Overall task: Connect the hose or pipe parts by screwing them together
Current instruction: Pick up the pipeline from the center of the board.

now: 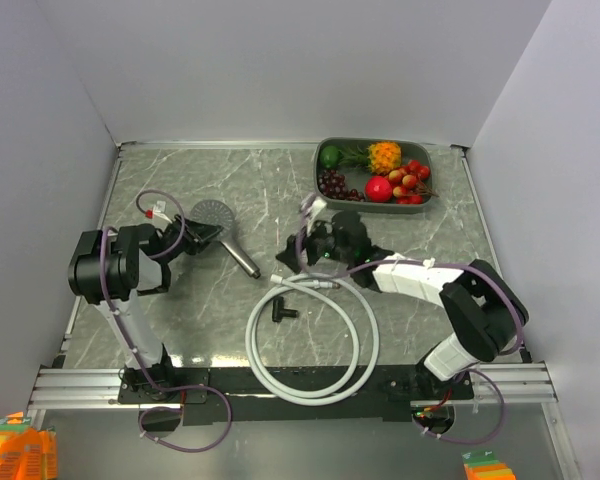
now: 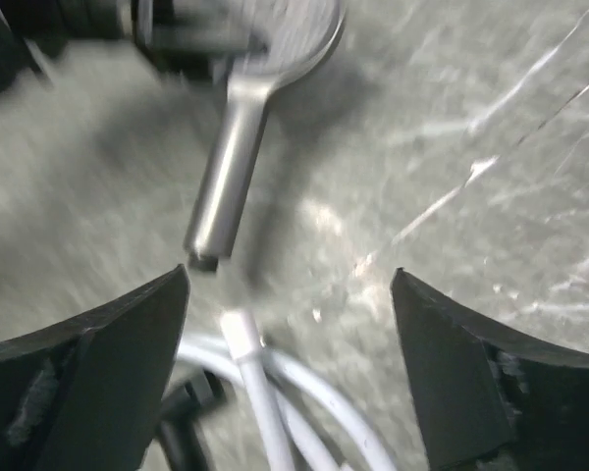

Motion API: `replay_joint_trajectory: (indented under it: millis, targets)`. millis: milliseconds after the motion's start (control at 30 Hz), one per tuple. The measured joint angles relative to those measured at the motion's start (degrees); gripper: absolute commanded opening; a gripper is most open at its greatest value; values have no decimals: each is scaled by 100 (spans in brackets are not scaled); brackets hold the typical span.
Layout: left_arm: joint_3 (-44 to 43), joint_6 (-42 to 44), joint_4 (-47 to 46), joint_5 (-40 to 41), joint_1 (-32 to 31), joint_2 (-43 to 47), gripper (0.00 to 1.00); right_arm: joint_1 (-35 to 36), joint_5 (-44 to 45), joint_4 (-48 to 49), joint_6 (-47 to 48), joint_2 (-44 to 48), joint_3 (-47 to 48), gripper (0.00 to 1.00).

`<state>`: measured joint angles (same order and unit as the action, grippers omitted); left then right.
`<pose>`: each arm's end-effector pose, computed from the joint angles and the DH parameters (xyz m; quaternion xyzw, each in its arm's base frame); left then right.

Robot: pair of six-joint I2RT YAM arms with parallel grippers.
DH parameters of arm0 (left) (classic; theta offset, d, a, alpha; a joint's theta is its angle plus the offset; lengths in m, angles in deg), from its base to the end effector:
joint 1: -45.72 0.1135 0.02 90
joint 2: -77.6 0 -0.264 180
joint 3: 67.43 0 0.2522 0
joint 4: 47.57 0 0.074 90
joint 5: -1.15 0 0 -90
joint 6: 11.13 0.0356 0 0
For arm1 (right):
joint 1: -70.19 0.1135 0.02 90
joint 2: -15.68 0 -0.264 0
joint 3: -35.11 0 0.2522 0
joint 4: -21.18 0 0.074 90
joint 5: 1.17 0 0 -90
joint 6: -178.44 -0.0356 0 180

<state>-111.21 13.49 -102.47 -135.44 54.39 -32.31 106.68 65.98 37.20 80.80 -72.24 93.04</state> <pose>0.3089 0.0209 0.1119 -0.2271 0.7179 -0.5458 0.3677 0.2591 0.2088 0.2255 -0.3105 0.7175 0.3714 0.5008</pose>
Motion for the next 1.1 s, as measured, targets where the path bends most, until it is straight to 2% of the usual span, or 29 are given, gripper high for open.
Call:
replay_joint_trajectory:
  millis: [167,367,833,1000,1100]
  targets:
    - [9,44,44,343,-208,-103,1,658,463,-831,1244,-109,9,81]
    - [15,120,83,640,-341,-205,1,704,474,-1215,1926,-271,17,79]
    - [9,-2,22,789,-448,-398,1,883,153,-1423,2138,-957,466,73]
    - [9,-31,-48,785,-448,-398,1,957,59,-1445,2170,-1003,538,62]
    - [9,-37,-66,780,-448,-398,1,960,31,-1456,2186,-1043,581,61]
